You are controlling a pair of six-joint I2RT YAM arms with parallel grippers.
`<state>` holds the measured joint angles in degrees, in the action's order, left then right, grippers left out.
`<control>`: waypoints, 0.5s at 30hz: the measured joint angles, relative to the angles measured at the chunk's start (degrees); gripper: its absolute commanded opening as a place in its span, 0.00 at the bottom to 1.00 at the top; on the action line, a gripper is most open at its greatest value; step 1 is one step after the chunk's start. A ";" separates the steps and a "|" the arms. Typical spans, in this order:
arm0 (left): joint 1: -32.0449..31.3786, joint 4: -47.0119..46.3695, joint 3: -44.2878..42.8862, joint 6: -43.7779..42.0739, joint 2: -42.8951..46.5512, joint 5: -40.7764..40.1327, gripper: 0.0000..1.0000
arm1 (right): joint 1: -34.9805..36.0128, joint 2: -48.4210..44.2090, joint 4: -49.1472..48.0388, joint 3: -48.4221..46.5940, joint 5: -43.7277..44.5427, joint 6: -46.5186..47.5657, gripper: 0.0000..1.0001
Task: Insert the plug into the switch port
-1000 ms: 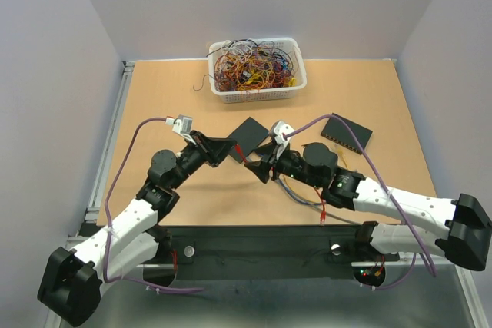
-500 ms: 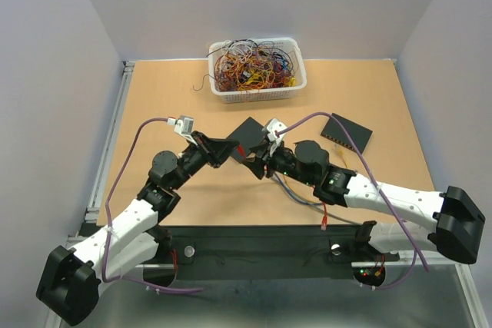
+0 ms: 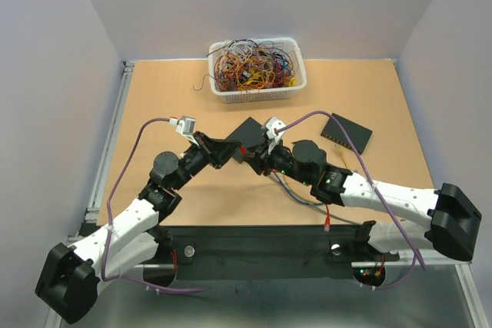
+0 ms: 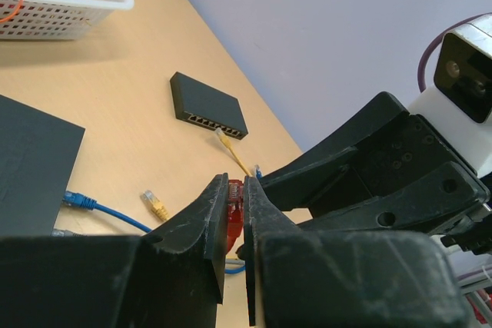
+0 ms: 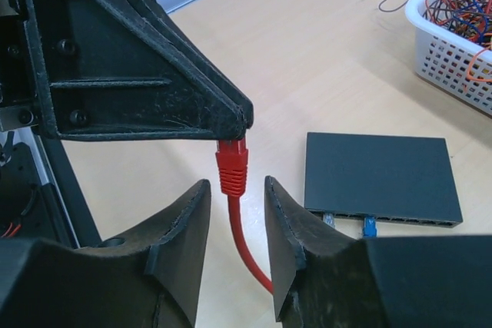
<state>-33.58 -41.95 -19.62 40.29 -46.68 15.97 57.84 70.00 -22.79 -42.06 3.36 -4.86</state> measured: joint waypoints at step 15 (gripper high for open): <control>-0.24 -1.64 0.09 0.35 -0.59 -0.35 0.00 | 0.00 0.66 -1.68 0.00 0.98 -0.66 0.22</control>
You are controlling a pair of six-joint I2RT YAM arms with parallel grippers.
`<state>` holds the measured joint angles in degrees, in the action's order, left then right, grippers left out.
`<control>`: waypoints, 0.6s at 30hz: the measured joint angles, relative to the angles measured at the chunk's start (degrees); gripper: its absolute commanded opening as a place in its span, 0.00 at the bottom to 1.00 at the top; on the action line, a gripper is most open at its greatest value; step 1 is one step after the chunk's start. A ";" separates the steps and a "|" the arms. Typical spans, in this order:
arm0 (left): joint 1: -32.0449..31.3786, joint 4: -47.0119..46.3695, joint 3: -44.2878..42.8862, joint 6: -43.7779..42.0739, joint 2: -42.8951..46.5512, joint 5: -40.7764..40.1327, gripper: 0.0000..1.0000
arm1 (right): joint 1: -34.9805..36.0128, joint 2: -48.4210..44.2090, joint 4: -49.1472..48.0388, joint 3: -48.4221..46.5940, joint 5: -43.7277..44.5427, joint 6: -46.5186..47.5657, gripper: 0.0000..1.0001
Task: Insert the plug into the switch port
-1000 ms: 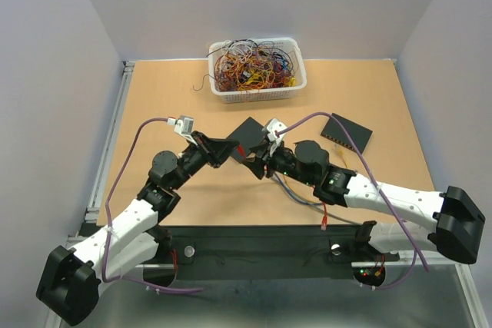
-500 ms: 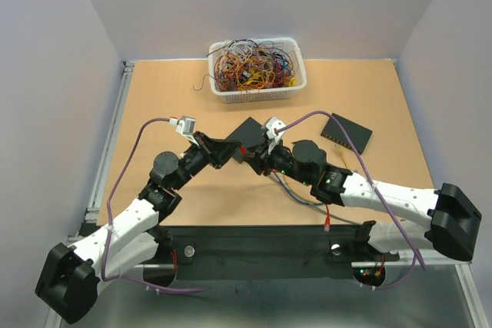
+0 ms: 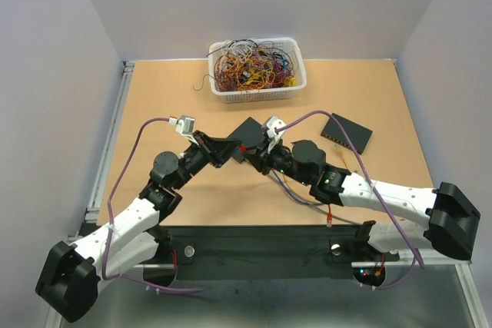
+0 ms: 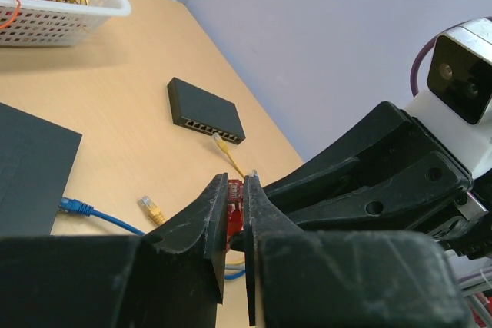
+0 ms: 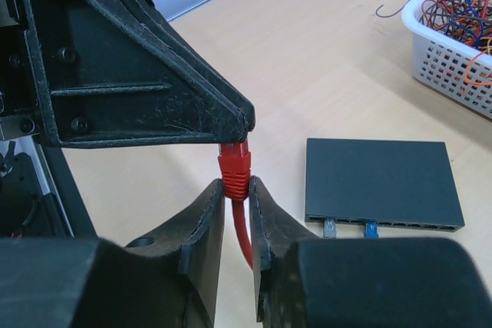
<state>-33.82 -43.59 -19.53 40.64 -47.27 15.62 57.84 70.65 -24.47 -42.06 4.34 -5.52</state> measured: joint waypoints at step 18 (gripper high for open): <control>-0.24 -1.42 0.35 0.42 -0.79 -1.09 0.04 | 0.00 0.46 -0.55 0.00 0.81 -0.61 0.01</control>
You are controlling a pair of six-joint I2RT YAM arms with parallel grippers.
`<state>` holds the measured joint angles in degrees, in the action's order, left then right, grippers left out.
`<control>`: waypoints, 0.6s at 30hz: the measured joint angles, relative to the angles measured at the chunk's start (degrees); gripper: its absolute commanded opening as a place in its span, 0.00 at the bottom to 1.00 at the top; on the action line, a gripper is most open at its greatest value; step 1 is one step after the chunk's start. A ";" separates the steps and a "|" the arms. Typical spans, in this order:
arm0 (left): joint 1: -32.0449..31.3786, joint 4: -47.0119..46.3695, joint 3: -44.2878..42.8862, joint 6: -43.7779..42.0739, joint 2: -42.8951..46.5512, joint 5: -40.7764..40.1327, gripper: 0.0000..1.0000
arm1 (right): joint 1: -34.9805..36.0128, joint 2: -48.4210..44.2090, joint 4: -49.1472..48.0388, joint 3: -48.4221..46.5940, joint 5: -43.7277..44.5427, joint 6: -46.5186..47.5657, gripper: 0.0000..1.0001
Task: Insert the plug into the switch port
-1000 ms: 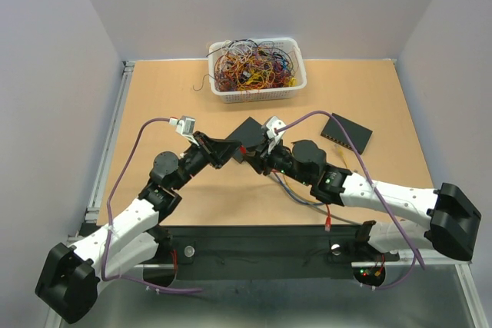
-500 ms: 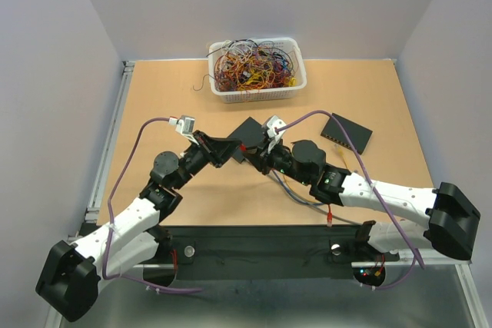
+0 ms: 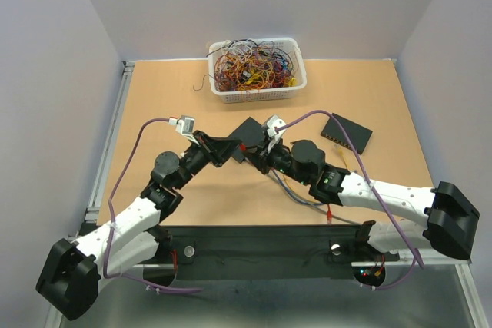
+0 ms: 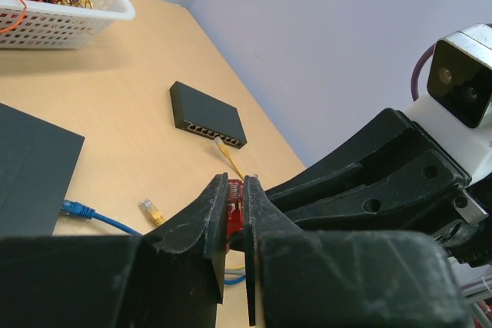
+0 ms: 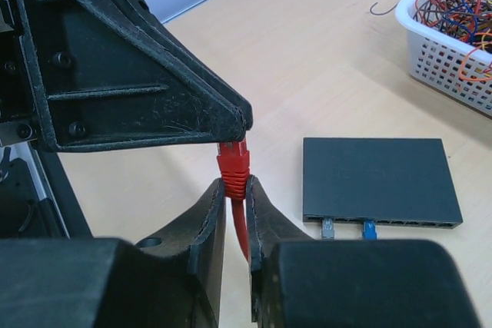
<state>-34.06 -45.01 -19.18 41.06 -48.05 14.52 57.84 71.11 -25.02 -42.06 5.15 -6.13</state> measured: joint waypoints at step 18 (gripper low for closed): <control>-0.39 1.86 0.04 -0.92 -0.98 -2.03 0.50 | 0.00 -6.80 0.31 8.17 10.47 -1.90 0.00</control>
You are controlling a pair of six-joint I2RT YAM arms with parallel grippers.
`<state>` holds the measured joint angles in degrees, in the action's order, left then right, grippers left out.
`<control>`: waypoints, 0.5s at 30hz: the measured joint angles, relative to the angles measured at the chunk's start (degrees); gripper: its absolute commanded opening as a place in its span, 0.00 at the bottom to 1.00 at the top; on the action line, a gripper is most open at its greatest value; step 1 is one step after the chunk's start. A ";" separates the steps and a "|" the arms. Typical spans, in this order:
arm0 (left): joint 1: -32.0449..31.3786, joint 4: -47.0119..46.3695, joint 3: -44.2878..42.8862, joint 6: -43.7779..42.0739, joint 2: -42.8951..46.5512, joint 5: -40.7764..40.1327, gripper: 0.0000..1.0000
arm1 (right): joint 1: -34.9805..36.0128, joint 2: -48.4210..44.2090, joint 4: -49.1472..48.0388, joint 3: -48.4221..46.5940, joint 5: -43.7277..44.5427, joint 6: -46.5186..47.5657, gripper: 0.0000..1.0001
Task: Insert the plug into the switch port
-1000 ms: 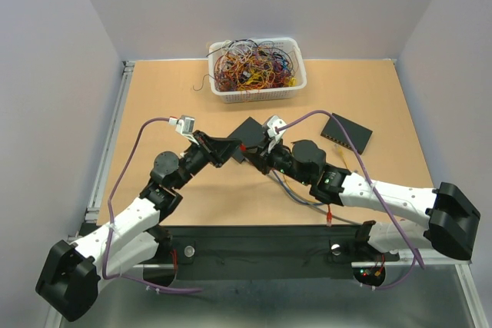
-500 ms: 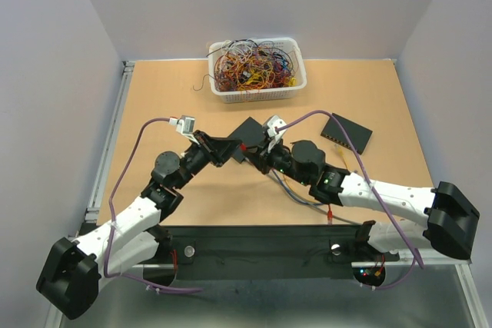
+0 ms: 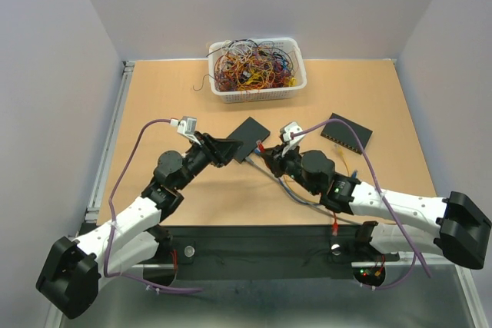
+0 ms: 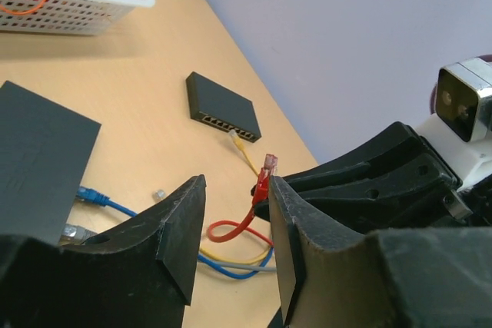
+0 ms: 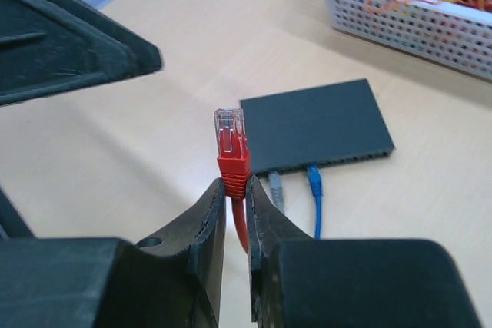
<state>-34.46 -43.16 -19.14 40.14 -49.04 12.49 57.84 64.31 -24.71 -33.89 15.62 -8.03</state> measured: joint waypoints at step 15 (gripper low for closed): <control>4.39 0.37 -2.03 -5.27 -11.19 -3.41 0.49 | -13.31 4.44 10.03 -0.68 6.19 -5.05 0.00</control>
<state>-30.06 -42.78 -21.17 34.87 -60.23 9.08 44.53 68.75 -14.68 -34.57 21.80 -13.08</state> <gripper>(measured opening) 0.497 0.179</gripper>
